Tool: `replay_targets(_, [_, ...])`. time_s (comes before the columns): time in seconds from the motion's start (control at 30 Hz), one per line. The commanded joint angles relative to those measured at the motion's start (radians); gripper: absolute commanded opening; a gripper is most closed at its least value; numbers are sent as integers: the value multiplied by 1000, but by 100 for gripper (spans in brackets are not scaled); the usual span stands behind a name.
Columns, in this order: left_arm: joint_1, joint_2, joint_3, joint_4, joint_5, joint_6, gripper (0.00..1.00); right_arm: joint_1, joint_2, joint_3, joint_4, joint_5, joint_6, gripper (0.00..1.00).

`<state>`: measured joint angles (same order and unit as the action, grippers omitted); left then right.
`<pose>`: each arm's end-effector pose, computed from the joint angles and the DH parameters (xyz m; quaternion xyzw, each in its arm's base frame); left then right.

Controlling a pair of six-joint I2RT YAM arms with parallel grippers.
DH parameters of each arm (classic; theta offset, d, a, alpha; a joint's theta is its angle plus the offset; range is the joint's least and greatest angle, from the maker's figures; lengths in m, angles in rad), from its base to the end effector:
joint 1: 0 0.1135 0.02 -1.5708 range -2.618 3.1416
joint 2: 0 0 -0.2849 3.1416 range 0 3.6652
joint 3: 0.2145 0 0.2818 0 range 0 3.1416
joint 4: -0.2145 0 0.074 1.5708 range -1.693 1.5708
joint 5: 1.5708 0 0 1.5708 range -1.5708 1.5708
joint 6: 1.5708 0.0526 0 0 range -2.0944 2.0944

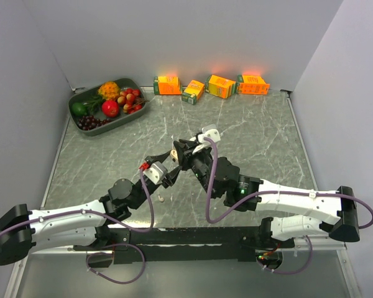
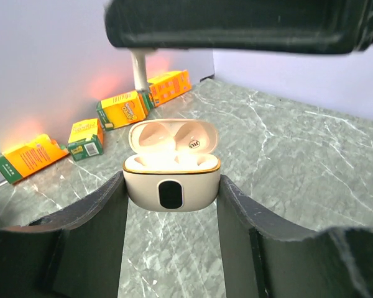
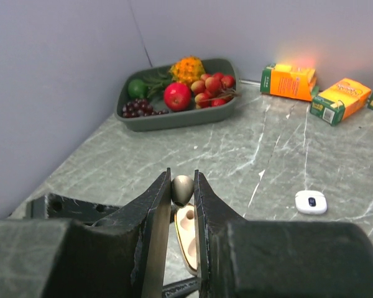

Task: Insert the wireless bluetooth earbuds into the charging case
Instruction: Place the earbud in the charging case.

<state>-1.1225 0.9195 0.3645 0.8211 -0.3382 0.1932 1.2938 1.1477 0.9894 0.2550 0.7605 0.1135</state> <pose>0.1164 -0.2017 0.2785 0.2600 0.5553 -0.2597 0.7461 0.1158 0.2748 0.3999 -0.1190 0.6715 0.2547 0.6857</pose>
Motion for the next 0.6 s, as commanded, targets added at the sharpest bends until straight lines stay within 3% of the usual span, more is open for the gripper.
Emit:
replay_targets(0.0, [1,8,69,3,-8,-47,1,10,-20,6,66,17,-20,0])
replay_targets(0.33, [1,18,166,-140,-18,-135,1,10,30,28,43,77,-17,0])
replay_targets(0.57, [1,22,177,-152,-5,-153,1,9,47,41,41,106,-21,0])
